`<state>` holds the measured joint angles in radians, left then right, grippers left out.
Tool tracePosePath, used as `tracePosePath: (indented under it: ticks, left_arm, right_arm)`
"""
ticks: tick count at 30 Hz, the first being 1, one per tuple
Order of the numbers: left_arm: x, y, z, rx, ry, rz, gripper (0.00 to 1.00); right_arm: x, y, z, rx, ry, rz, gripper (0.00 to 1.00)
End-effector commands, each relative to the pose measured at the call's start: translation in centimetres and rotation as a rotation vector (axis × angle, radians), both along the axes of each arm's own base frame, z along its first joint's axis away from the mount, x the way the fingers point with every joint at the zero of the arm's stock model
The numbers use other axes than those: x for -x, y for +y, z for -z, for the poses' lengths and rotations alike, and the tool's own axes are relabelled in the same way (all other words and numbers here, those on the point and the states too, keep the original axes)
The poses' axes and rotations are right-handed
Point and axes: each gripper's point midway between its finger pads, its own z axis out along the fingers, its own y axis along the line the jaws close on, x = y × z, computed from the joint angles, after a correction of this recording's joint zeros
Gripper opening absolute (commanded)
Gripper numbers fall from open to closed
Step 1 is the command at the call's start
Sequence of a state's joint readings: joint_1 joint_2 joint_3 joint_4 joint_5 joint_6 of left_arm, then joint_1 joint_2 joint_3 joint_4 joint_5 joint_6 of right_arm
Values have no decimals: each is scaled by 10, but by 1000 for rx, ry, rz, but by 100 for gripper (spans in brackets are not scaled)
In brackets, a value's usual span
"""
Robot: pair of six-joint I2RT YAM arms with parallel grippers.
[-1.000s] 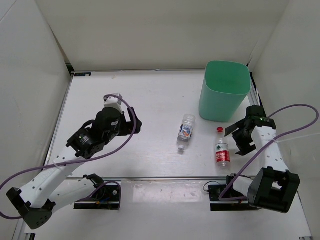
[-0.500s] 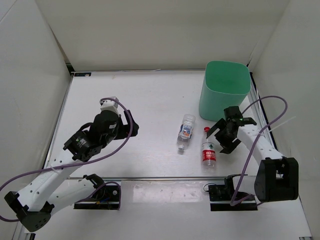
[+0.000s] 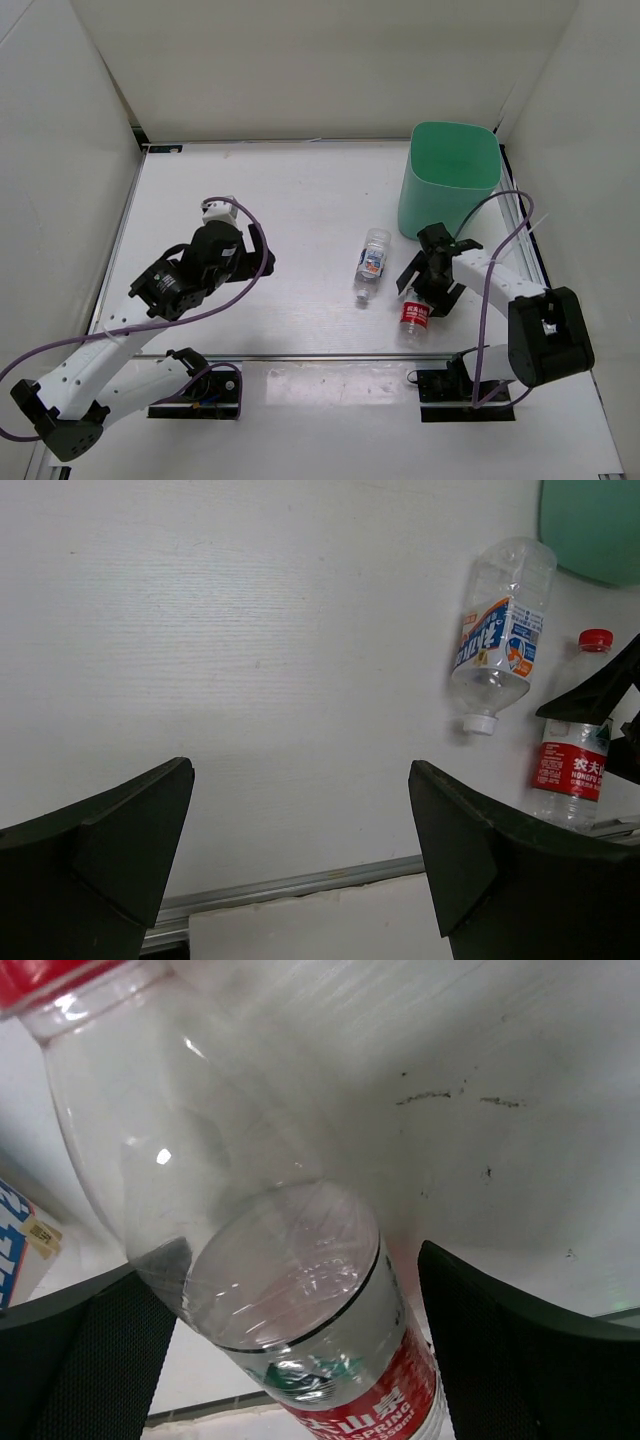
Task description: Put the plastic bottles in the bin
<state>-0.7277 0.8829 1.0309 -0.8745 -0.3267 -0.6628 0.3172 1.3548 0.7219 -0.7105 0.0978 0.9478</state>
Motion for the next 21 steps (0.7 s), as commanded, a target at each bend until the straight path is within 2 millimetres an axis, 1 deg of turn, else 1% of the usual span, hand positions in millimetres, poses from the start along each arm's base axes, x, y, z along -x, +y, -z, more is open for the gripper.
tracePosePath:
  ticks: [1,3,4,5,6,7,9,10,11,13,14,15,16,17,18,20,21]
  left_arm:
    - [-2,6,-13,-1,-27,-24,100]
    - [-2,8,-15,8,-36,-36,100]
    - [-1,8,-11,8,-26,-42,100]
    - [0,9,-13,14,-32,-42,100]
    - [-1,8,-11,14,-32,-42,100]
    - [-1,8,-11,23,-30,-48,100]
    - [-2,10,-10,23,-38,-55,100]
    - [-1,9,-10,31,-36,-61,100]
    - [-1,9,-10,31,-36,-61,100]
    - [-4,9,-12,34,-47,-69,100]
    - [-5,8,-14,41,-54,-69,100]
    - [-5,8,-14,41,-54,-69,100]
    - [-4,9,-10,34,-47,-69,100]
    - [-6,8,-12,42,-55,-69,100]
    - [-7,10,-12,30,-62,-72,100]
    - [-6,10,-9,23,-55,-72,100]
    - [-7,9,-10,30,-62,-72,100]
  right_arm:
    - [0,-4,-1,36,-20,16,94]
    - [2,-6,-4,45,-28,18,90]
    - [6,-8,-4,52,-12,9,84]
    - [8,-7,-8,53,-11,0,79]
    - [10,-7,-11,52,-14,0,76]
    - [11,-8,-15,48,-25,0,70]
    - [17,-5,-19,47,-23,-12,61]
    - [19,-4,-24,30,-36,-14,57]
    - [23,-1,-27,18,-35,-27,49]
    - [31,0,-40,-10,-46,-31,43]
    - [27,7,-55,-40,-82,-43,40]
    - [31,7,-64,-52,-82,-45,40]
    - [31,13,-80,-94,-135,-61,37]
    - [28,16,-93,-116,-171,-74,34]
    - [18,22,-121,-155,-249,-79,32]
    - [10,25,-159,-187,-349,-96,29]
    - [3,23,-178,-172,-408,-114,26]
